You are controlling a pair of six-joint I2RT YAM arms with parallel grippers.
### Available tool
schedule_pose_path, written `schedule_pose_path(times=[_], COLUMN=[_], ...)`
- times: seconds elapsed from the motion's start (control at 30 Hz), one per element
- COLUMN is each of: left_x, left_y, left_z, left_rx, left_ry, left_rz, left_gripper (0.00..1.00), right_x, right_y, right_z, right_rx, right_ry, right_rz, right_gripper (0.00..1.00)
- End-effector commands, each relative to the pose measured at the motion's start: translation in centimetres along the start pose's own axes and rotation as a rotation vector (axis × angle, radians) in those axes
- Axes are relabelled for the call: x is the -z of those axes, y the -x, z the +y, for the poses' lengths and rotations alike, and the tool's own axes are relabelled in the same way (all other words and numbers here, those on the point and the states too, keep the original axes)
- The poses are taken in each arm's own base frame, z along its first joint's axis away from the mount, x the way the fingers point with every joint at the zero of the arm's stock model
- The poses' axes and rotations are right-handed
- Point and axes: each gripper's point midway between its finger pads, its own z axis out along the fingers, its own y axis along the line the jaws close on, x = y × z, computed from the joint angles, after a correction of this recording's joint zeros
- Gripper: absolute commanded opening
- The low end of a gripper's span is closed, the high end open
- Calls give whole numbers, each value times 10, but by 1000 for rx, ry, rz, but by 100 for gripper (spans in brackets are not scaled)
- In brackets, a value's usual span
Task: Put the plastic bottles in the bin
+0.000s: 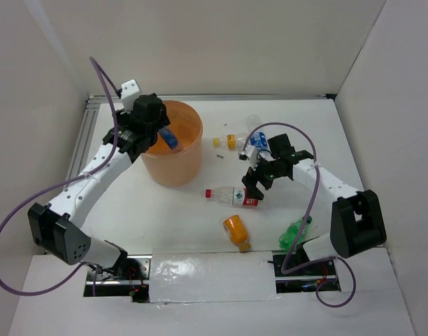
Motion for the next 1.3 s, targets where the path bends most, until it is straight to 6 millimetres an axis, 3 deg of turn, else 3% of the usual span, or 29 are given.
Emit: schedule_pose_path(times=[0.0,0.13,0.17,0.23,0.27,0.37,0.4,0.47,0.5,0.53,0.6,0.63,0.7,0.73,0.8,0.83,0.9,0.93,1.0,1.03,1.07,1.1,1.13,1.17,1.23,1.27], left_x=[11,45,63,94,119,158,175,196,208,213,229,226,229,228,228,228,228,227,227,231,232,231,231,235,238,241], left_y=[29,45,38,34,17,-29,-66,-100,-142,-158,-188,-224,-231,-247,-258,-260,-271,-274,-287,-285,-290,-303,-304,-304,-315,-311], left_z=[-8,-26,-41,-51,-66,-70,-71,-64,-57,-52,-50,-37,-37,-34,-33,-34,-37,-37,-36,-45,-46,-46,-51,-58,-64,-73], left_rx=[-19,-60,-121,-154,-193,-207,-244,-218,-222,-219,-174,-216,-210,-216,-190,-170,-133,-114,-117,-85,-88,-124,-125,-120,-147,-132], left_ry=[-25,-110,-178,-274,-360,-500,-554,-615,-638,-646,-693,-692,-716,-733,-758,-772,-819,-824,-841,-871,-877,-877,-876,-888,-906,-927], left_rz=[-56,-109,-108,-124,-105,-13,50,139,226,258,339,377,400,414,433,428,430,431,451,450,459,479,480,487,511,497], left_gripper=[100,100,100,100,100,100,100,100,98,98,98,98,98,98,98,98,100,100,100,100,100,100,100,100,100,100], right_x=[-16,-33,-35,-48,-53,-64,-68,-67,-66,-63,-51,-25,-13,15,44,71,97,121,139,151,152,152,150,139,122,105], right_y=[7,2,1,-2,-5,-10,-17,-20,-21,-25,-16,-6,2,24,54,89,123,158,200,226,256,271,292,313,337,359], right_z=[-11,-7,-11,-8,-5,-7,-5,-3,2,3,6,15,15,17,11,2,2,0,0,5,6,11,29,26,38,48], right_rx=[40,76,78,108,119,120,121,138,136,129,157,178,232,242,330,381,431,486,513,547,611,588,637,669,639,658], right_ry=[-50,-21,-34,-33,-33,-38,-34,-23,8,24,59,97,112,120,94,47,17,-25,-51,-56,-63,-35,17,25,89,121], right_rz=[17,64,69,96,120,136,154,168,175,178,138,105,72,-2,-86,-173,-251,-337,-450,-521,-598,-644,-700,-742,-773,-792], right_gripper=[100,100,100,100,100,96,85,68,48,40,27,21,18,16,16,16,16,16,16,18,18,18,19,22,23,23])
